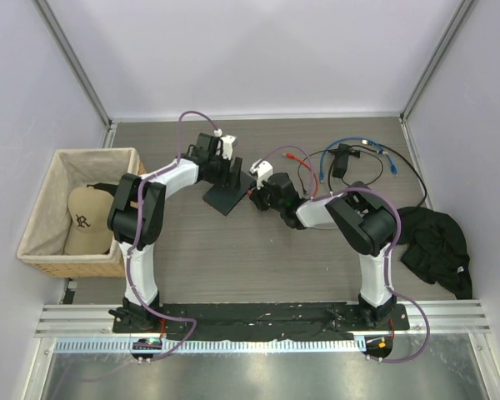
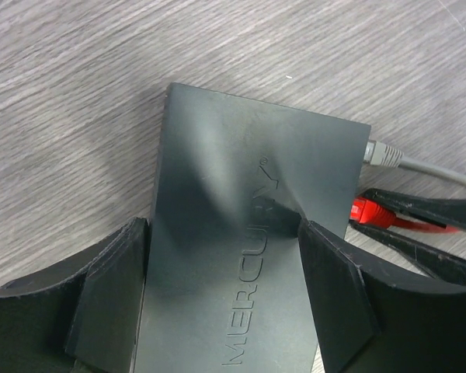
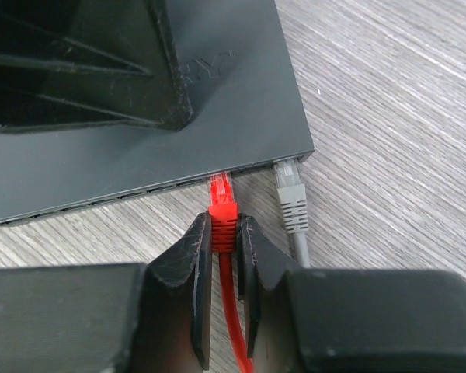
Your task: Insert the plug into the switch port
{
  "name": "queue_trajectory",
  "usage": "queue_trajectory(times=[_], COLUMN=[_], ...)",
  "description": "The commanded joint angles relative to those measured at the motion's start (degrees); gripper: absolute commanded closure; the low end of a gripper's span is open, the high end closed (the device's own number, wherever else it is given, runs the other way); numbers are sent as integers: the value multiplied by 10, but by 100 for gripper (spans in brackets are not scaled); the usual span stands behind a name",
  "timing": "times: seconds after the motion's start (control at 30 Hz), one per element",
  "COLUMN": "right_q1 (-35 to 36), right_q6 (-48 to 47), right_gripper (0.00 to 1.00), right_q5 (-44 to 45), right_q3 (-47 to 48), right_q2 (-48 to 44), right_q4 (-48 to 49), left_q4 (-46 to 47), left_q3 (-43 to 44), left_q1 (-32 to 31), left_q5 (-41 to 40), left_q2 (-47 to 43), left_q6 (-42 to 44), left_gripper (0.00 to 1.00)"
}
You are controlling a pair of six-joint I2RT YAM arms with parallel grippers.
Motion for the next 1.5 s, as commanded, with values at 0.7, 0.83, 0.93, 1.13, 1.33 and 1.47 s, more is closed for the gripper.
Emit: queue_trajectory(times=[0.7,0.83,0.93,1.13,1.33,1.47], right_q1=[23,24,23,12,-15,-25], right_q6=[35,36,35,24,13,-8], right_gripper=[71,61,54,48,50,55], right_q5=[17,36,36,44,-2,-21], right_q3=[-58,-45,-31,-7,1,19], right_q2=[-88,-107,-126,-160,-164,-140], right_q4=[-120,-205,-252,-335,-378,-381], left_q4=[-223,-205,-197,-178,-171,-168], left_q3=[-14,-15,-15,-17,-12,-11], left_q1=[-87,-73,-64,-36,-31,-31], left_q5=[68,40,5,-21,-7,4], left_q2=[65,50,50,41,36,42], left_q6=[21,2,-8,-34,-35,-38], left_gripper=[23,20,18,15,12,12])
